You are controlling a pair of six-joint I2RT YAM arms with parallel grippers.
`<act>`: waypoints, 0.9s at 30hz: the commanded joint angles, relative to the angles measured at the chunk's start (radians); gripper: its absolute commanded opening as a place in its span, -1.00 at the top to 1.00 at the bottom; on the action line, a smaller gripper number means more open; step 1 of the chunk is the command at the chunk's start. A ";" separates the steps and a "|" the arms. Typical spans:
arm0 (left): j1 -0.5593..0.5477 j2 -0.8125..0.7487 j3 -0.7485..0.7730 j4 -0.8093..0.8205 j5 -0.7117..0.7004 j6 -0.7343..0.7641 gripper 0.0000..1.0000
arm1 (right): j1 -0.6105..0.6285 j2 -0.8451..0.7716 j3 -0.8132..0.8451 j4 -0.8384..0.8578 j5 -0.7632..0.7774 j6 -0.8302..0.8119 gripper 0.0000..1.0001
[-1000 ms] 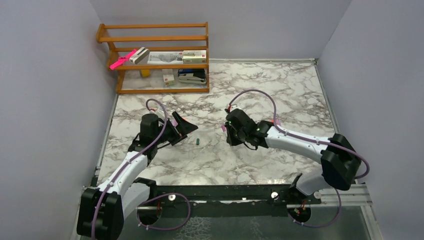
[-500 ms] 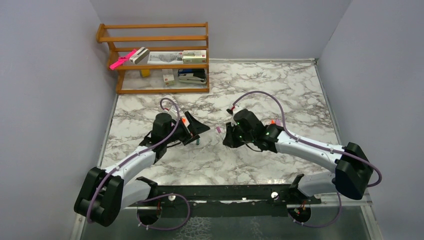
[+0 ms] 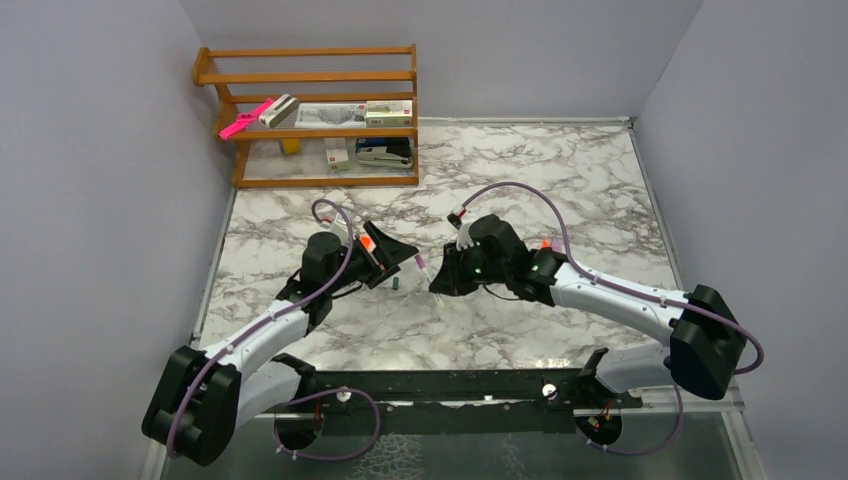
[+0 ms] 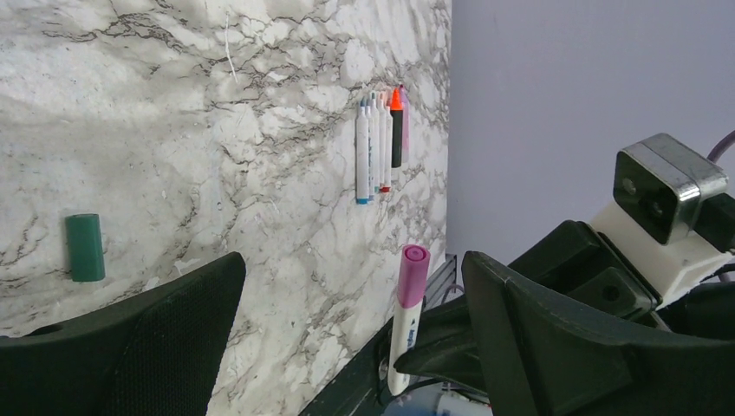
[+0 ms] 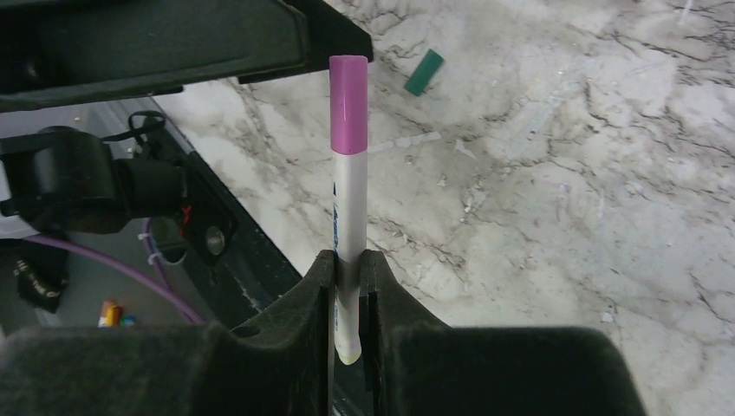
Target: Open the pen caps
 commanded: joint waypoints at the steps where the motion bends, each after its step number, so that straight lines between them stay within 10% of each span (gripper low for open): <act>1: -0.015 -0.033 -0.018 0.043 -0.032 -0.018 -0.99 | 0.002 0.010 -0.004 0.099 -0.107 0.045 0.95; 16: -0.030 -0.075 -0.048 0.054 -0.050 -0.045 -0.93 | 0.003 0.102 0.021 0.189 -0.209 0.069 0.95; 27: -0.042 -0.057 -0.048 0.077 -0.044 -0.048 -0.38 | 0.003 0.135 0.046 0.199 -0.211 0.072 0.96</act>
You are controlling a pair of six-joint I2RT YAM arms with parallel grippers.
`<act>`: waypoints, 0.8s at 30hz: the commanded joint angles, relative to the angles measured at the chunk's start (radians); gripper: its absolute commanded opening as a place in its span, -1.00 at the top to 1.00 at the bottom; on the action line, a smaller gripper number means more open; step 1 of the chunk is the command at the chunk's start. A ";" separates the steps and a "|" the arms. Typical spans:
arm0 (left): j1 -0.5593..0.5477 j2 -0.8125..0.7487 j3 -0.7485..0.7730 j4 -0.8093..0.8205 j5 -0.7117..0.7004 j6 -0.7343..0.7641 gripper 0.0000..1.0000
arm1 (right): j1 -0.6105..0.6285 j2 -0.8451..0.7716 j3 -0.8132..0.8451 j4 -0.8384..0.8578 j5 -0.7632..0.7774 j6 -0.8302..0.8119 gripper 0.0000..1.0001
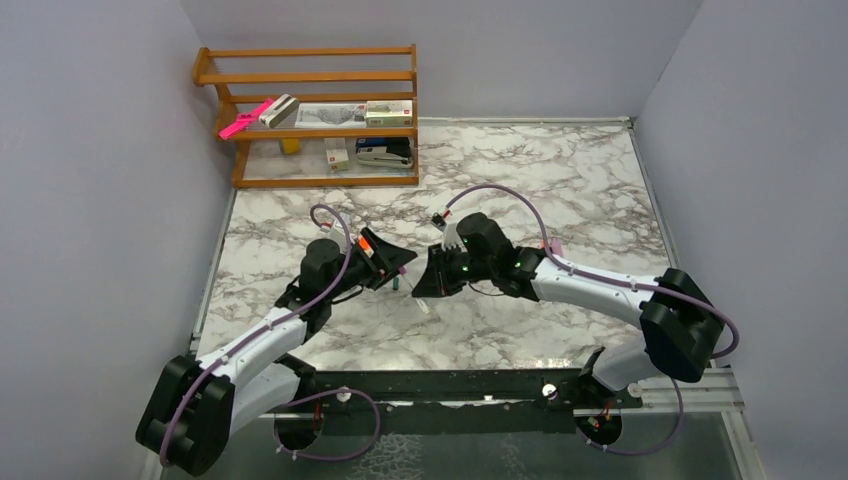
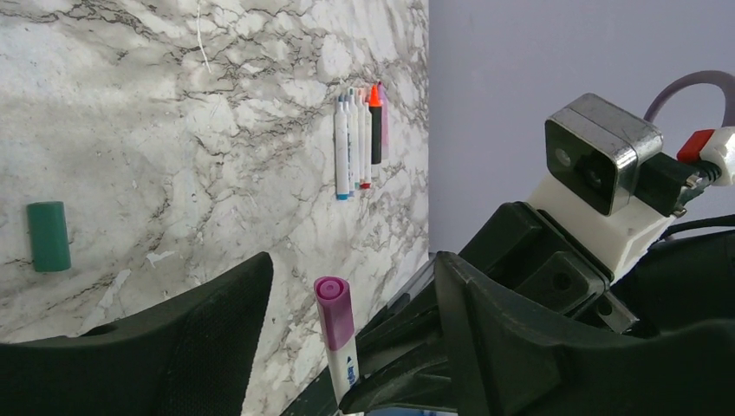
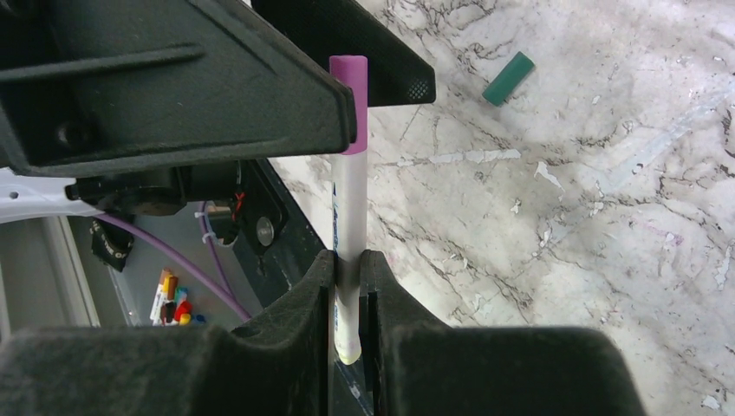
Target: Open the pen caps
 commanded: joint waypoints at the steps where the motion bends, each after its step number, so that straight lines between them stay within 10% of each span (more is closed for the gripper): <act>1: -0.010 0.003 -0.007 0.047 -0.014 0.001 -0.30 | 0.003 0.011 0.031 0.043 -0.022 0.009 0.96; 20: -0.041 0.047 -0.002 0.065 -0.020 0.011 0.32 | 0.003 0.008 0.034 0.041 -0.018 0.012 0.97; 24: -0.041 0.047 -0.002 0.065 -0.019 0.014 0.99 | 0.003 0.011 0.034 0.040 -0.018 0.012 0.97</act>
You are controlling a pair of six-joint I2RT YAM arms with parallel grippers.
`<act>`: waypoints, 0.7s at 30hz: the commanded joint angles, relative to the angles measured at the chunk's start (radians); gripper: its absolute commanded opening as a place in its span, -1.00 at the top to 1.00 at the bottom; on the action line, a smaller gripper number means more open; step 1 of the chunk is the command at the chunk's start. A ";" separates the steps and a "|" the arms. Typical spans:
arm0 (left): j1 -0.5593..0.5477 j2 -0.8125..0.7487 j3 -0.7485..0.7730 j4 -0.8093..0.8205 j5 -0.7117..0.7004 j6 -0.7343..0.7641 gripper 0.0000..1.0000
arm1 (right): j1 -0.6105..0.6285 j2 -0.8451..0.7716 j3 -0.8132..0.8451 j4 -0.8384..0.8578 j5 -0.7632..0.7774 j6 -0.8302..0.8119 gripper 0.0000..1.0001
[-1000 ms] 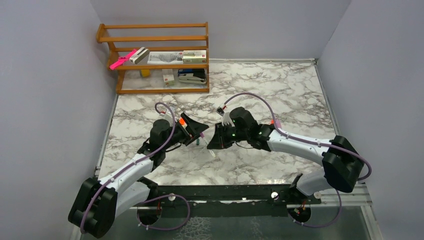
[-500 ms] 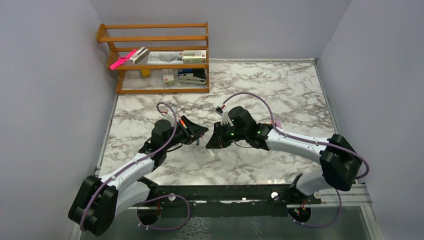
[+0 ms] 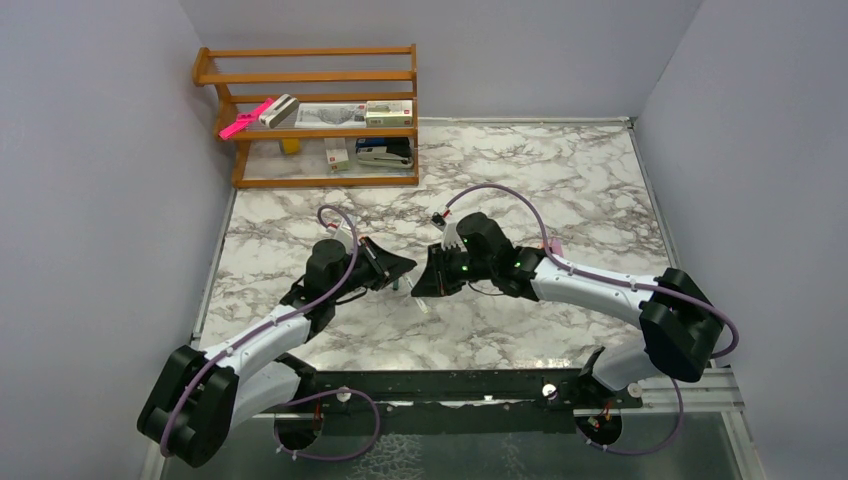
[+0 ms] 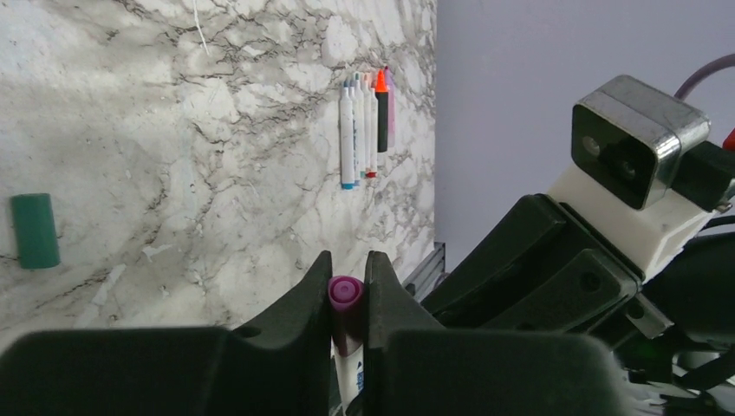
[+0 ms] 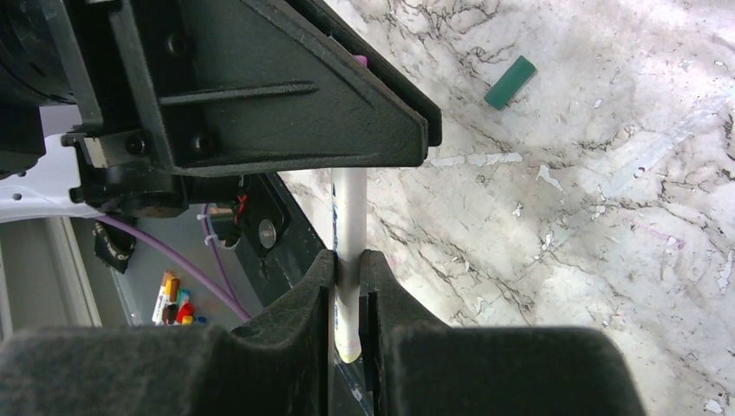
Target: Open the pen caps
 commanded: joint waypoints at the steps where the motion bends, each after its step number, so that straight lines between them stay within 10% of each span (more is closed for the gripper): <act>1: -0.007 0.004 -0.001 0.037 -0.017 0.017 1.00 | 0.003 0.007 0.029 0.030 -0.017 0.007 0.97; 21: -0.023 0.049 0.045 0.035 -0.008 0.026 1.00 | 0.003 -0.021 0.096 -0.114 0.038 -0.048 0.30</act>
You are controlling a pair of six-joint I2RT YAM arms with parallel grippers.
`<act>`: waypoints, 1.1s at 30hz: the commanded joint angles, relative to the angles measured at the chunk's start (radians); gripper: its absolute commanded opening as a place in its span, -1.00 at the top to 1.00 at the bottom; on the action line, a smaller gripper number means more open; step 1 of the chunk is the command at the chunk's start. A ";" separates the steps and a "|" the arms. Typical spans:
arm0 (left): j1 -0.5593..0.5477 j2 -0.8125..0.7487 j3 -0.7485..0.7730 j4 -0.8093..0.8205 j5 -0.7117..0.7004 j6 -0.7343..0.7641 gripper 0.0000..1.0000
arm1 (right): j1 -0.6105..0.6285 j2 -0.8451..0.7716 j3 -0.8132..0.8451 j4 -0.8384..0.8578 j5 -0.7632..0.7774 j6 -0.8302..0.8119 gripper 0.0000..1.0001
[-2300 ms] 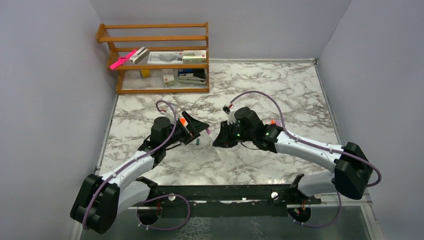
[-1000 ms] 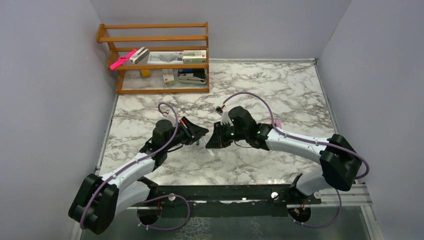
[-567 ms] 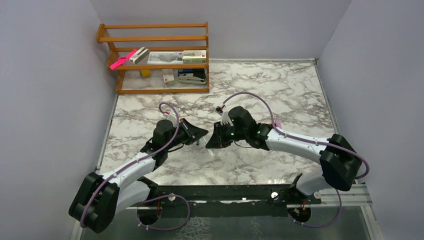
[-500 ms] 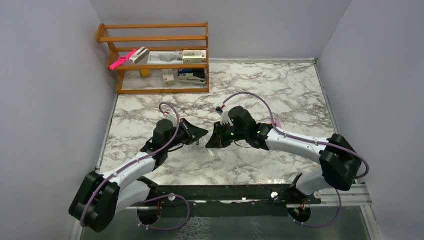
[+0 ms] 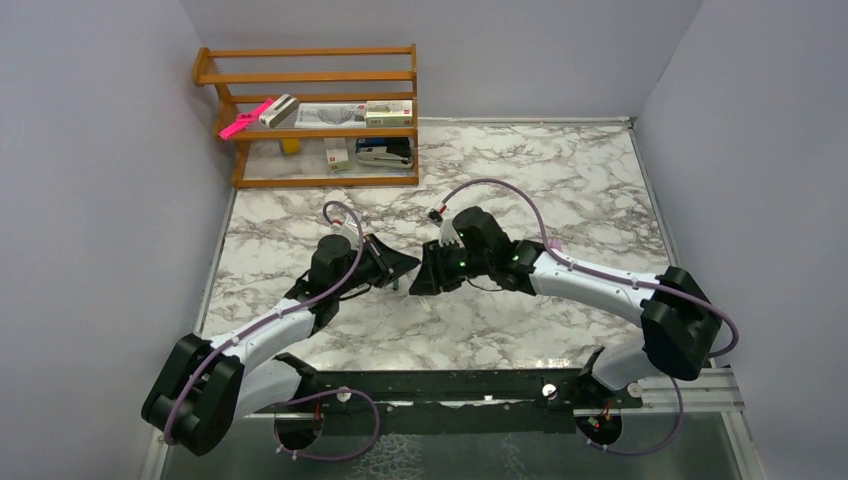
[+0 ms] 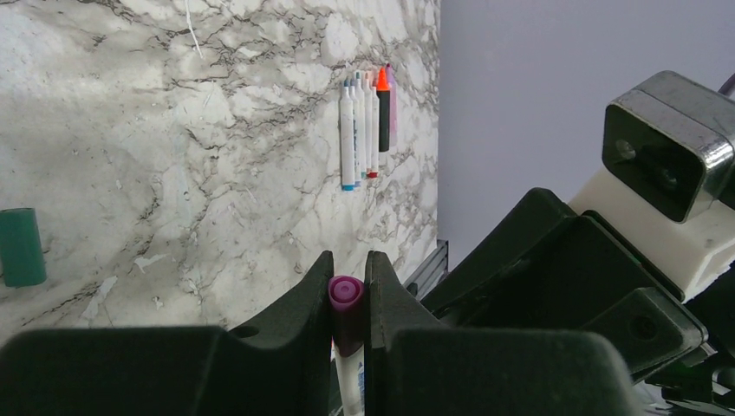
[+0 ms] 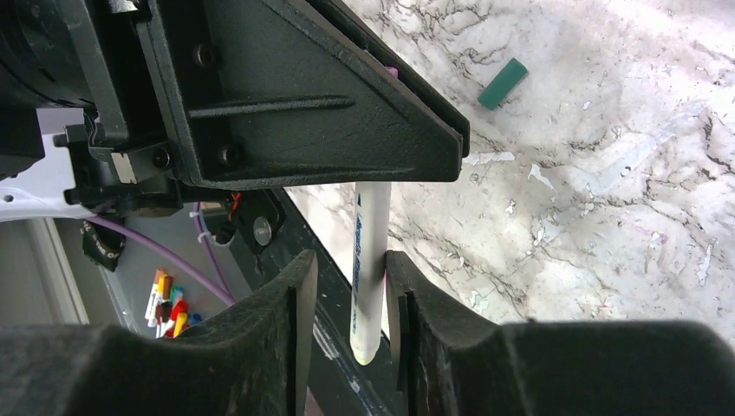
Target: Open the pen caps
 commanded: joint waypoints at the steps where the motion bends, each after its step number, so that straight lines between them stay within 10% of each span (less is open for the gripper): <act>1: -0.011 -0.020 0.002 0.020 -0.011 0.011 1.00 | 0.003 -0.044 0.015 -0.020 0.037 -0.017 0.29; 26: -0.058 -0.035 0.020 0.021 -0.028 -0.011 1.00 | 0.003 0.059 0.032 0.082 -0.044 0.021 0.25; 33: -0.063 -0.024 0.023 0.021 -0.042 -0.006 1.00 | 0.003 0.050 -0.013 0.119 -0.056 0.042 0.98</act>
